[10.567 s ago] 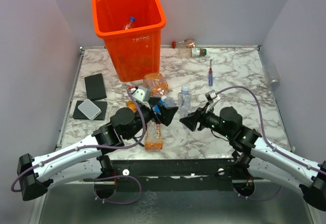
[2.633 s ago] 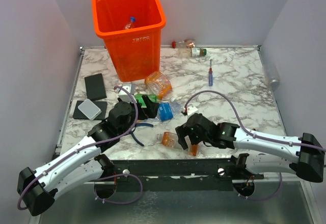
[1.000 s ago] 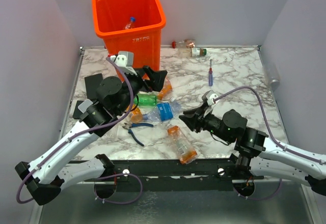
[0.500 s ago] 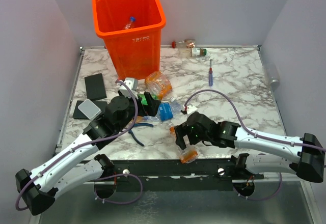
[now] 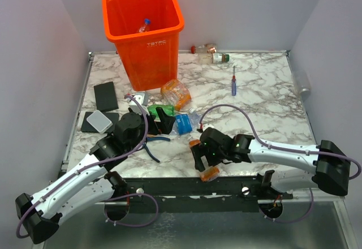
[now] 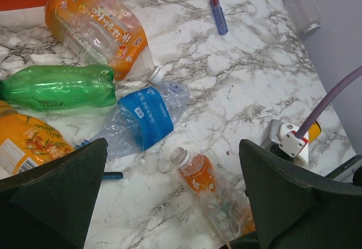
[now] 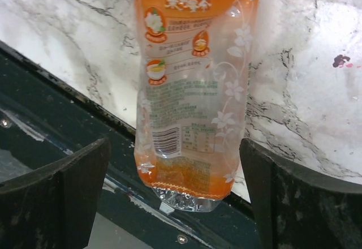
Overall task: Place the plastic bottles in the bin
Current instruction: Pick up the plastic bottle from the corner of the board.
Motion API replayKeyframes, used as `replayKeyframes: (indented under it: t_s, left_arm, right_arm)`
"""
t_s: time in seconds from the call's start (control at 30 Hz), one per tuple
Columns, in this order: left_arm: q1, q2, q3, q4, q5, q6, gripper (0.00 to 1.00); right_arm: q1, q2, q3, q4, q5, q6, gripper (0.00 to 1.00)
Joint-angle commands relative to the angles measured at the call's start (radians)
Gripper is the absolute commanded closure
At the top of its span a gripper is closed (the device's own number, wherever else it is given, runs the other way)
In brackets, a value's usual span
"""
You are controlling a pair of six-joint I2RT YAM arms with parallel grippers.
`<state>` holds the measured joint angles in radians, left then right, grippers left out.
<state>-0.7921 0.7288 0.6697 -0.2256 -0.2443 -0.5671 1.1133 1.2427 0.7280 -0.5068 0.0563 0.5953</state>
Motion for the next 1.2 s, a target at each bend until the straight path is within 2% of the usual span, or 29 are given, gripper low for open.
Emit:
replayKeyframes:
  t_s: [0.0, 0.43, 0.63, 0.8, 0.9, 1.03, 1.17]
  left_arm:
    - [0.002, -0.018, -0.031, 0.002, 0.008, -0.022, 0.01]
    - [0.003, -0.017, -0.047, 0.002, 0.005, -0.027, 0.01]
    - [0.003, -0.001, -0.045, 0.003, 0.001, -0.028, 0.01]
    - [0.002, 0.015, -0.041, 0.003, 0.002, -0.031, 0.01]
    - [0.003, 0.020, -0.041, 0.006, 0.003, -0.034, 0.01]
    - [0.002, 0.015, -0.034, 0.005, 0.000, -0.035, 0.01]
    - [0.003, 0.004, -0.005, 0.029, -0.021, -0.035, 0.01]
  right_arm:
    - [0.006, 0.044, -0.016, -0.019, 0.041, 0.028, 0.00]
    - [0.009, 0.182, -0.047, 0.030, 0.047, 0.036, 0.01]
    - [0.025, 0.230, -0.061, 0.055, 0.050, 0.055, 0.14]
    - [0.051, 0.288, -0.052, 0.061, 0.050, 0.054, 0.19]
    - [0.057, 0.302, -0.039, 0.057, 0.068, 0.064, 0.31]
    - [0.059, 0.225, -0.033, 0.051, 0.106, 0.079, 0.43]
    - [0.060, 0.050, -0.030, 0.075, 0.148, 0.061, 0.49]
